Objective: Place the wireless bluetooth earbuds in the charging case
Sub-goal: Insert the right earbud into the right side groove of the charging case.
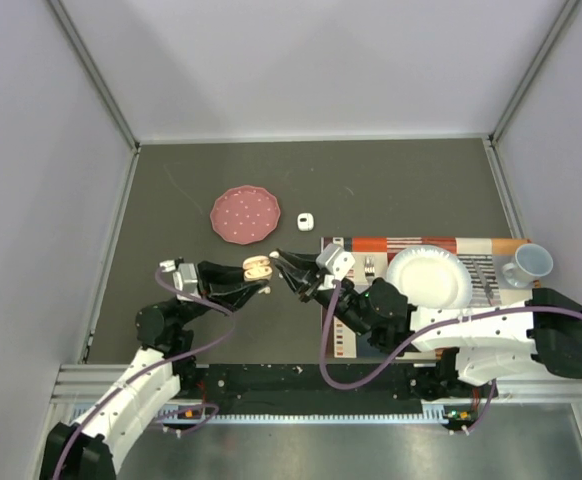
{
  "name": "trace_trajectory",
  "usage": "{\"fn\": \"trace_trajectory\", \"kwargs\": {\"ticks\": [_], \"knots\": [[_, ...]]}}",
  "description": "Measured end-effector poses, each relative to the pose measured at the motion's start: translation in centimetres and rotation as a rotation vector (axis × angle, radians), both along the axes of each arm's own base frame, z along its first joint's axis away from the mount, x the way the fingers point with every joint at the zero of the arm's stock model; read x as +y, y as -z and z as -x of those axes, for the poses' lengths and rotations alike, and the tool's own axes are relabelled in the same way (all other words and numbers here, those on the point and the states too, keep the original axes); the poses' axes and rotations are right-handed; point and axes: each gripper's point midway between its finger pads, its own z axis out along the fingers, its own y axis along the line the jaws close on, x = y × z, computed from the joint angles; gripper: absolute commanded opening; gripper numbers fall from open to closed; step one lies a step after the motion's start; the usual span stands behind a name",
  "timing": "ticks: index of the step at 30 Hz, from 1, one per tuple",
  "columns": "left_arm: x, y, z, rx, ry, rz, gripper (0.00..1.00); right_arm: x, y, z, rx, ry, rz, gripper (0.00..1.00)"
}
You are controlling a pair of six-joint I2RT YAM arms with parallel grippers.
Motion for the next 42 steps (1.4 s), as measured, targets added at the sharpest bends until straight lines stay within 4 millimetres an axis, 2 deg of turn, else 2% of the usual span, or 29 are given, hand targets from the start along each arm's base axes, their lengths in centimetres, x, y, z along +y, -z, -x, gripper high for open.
{"fn": "trace_trajectory", "kwargs": {"ticks": [7, 10, 16, 42], "knots": [[-0.7, -0.5, 0.6, -0.089, -0.021, 0.011, 0.0, 1.4, -0.9, 1.9, -0.017, -0.074, -0.01, 0.12], [-0.7, -1.0, 0.7, -0.128, -0.041, 0.02, 0.0, 1.9, -0.7, 2.2, -0.018, -0.089, 0.001, 0.12], [-0.4, -1.4, 0.6, -0.165, -0.074, 0.027, 0.0, 2.3, 0.3, 2.2, -0.013, -0.093, 0.03, 0.12], [-0.3, -1.0, 0.3, -0.146, -0.091, 0.017, 0.0, 2.0, 0.4, 1.3, -0.048, -0.033, 0.057, 0.12]]}}
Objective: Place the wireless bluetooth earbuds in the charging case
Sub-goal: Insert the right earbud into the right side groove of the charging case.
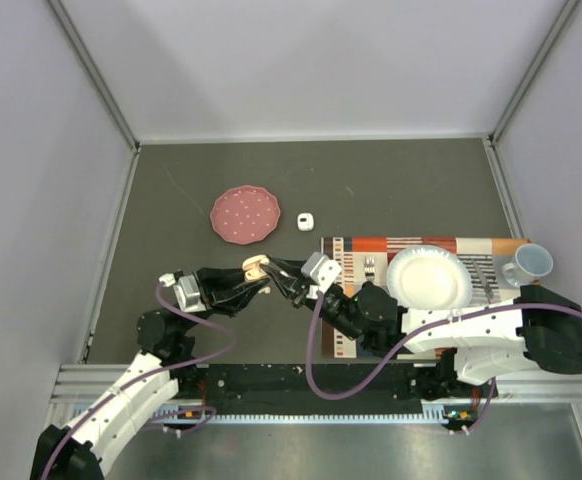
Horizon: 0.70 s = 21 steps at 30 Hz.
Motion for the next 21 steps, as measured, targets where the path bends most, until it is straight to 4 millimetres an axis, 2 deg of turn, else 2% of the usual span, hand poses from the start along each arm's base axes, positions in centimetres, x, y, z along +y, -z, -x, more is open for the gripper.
{"fn": "trace_trajectory", "kwargs": {"ticks": [8, 21], "knots": [[0.0, 0.2, 0.0, 0.009, 0.0, 0.0, 0.0, 0.4, 0.7, 0.0, 0.013, -0.004, -0.003, 0.12], [-0.2, 1.1, -0.1, 0.043, 0.006, -0.019, 0.0, -0.1, 1.8, 0.0, -0.004, 0.0, 0.01, 0.12]]}}
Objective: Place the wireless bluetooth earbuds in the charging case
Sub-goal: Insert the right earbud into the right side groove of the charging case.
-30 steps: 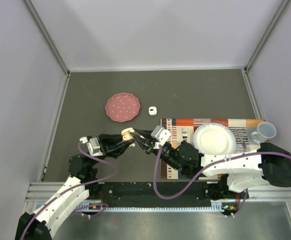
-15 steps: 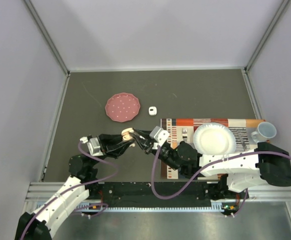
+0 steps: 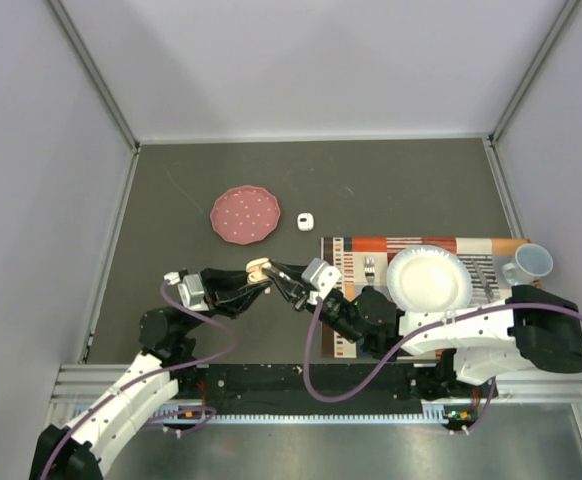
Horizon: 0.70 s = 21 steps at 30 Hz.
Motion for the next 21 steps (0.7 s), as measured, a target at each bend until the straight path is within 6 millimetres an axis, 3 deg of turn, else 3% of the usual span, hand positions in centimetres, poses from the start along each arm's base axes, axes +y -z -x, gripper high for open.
{"fn": "trace_trajectory", "kwargs": {"ticks": [21], "knots": [[0.28, 0.33, -0.64, 0.029, -0.034, 0.007, 0.0, 0.25, 0.57, 0.4, -0.003, -0.026, 0.036, 0.15]]}}
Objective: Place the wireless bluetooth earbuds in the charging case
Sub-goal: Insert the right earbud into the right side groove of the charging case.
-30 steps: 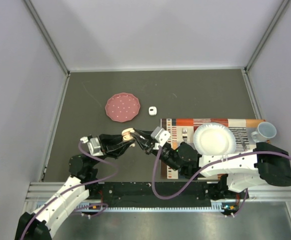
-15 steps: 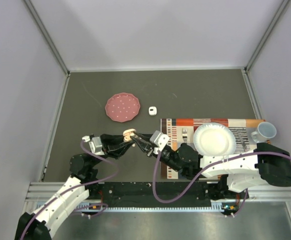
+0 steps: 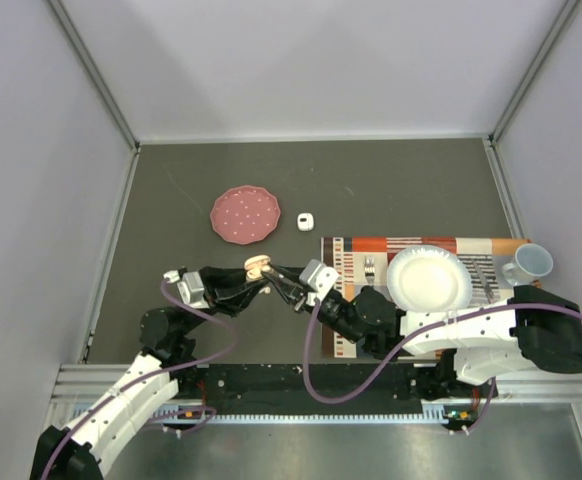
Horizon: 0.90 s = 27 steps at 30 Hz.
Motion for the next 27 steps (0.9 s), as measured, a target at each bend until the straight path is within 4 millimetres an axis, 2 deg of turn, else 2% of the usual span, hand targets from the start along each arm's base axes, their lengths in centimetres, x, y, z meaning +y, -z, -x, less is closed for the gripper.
{"fn": "trace_trajectory", "kwargs": {"ticks": [8, 18, 27], "knots": [[0.1, 0.2, -0.3, 0.0, -0.017, -0.005, 0.0, 0.2, 0.3, -0.3, 0.028, 0.017, 0.021, 0.19], [0.1, 0.3, -0.4, -0.01, -0.023, -0.013, 0.0, 0.4, 0.1, -0.6, 0.048, 0.031, 0.021, 0.16], [0.3, 0.1, -0.3, -0.051, -0.037, -0.025, 0.0, -0.5, -0.4, -0.3, 0.067, 0.023, 0.047, 0.16]]}}
